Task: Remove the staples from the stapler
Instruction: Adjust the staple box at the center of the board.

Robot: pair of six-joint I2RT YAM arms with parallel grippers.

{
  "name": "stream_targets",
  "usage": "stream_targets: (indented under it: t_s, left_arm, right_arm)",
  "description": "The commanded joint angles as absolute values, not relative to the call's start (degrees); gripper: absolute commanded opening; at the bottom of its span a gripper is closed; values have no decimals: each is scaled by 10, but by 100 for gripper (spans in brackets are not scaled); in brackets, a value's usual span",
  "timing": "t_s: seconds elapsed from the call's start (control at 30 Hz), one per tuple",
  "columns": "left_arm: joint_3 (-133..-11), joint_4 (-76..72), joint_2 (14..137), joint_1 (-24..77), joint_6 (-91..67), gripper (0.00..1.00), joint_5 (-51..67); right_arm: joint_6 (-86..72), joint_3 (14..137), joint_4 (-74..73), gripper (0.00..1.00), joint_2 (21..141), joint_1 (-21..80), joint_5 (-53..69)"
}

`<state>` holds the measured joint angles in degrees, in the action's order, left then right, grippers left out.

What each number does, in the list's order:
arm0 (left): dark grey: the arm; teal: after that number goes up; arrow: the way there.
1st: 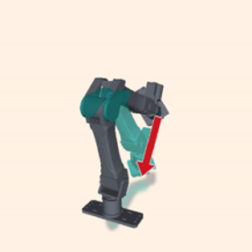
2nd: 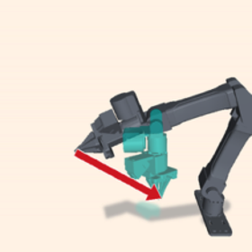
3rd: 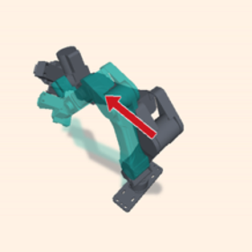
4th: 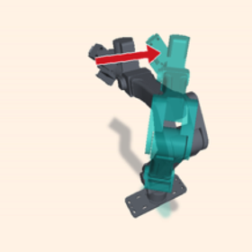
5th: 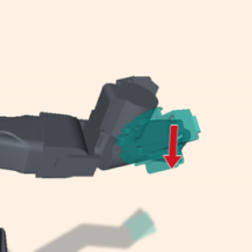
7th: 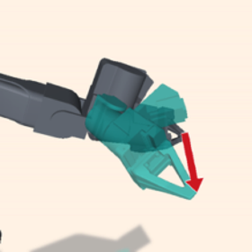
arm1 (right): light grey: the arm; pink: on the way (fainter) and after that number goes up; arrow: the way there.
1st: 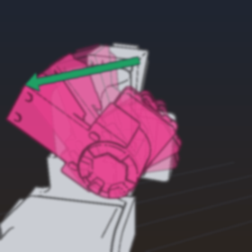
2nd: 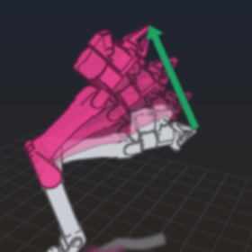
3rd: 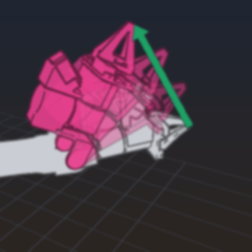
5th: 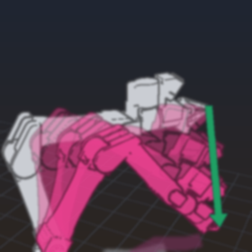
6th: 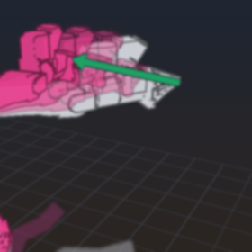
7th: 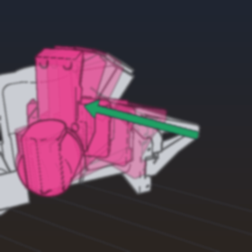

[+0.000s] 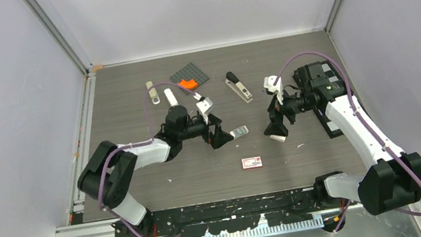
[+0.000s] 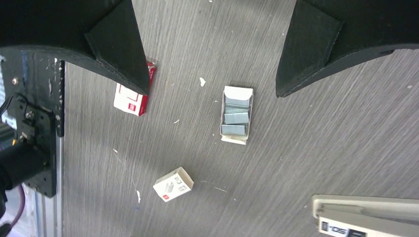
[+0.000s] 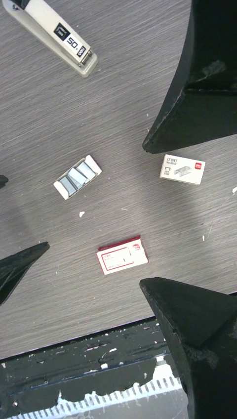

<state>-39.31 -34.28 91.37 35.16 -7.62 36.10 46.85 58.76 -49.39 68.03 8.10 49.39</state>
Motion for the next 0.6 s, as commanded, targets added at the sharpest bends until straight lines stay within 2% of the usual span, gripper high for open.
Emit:
stream_targets:
  t_s: [0.0,0.13,0.3,0.5,0.57]
  left_arm:
    - [-404,-470,964,351,-21,100,442]
    - [-390,-567,1018,359,-4,100,452]
    - [-388,-614,1071,381,55,95,430]
    - [-414,-567,1091,400,66,82,392]
    - [-421,-529,1095,417,92,80,361]
  right_arm:
    - [486,611,-509,100,689,69,503]
    - [489,612,-513,100,696,63,506]
    - [492,613,-517,100,703,60,508]
    - [496,615,-524,100,709,57,510]
    - [498,617,-527,100,710,56,511]
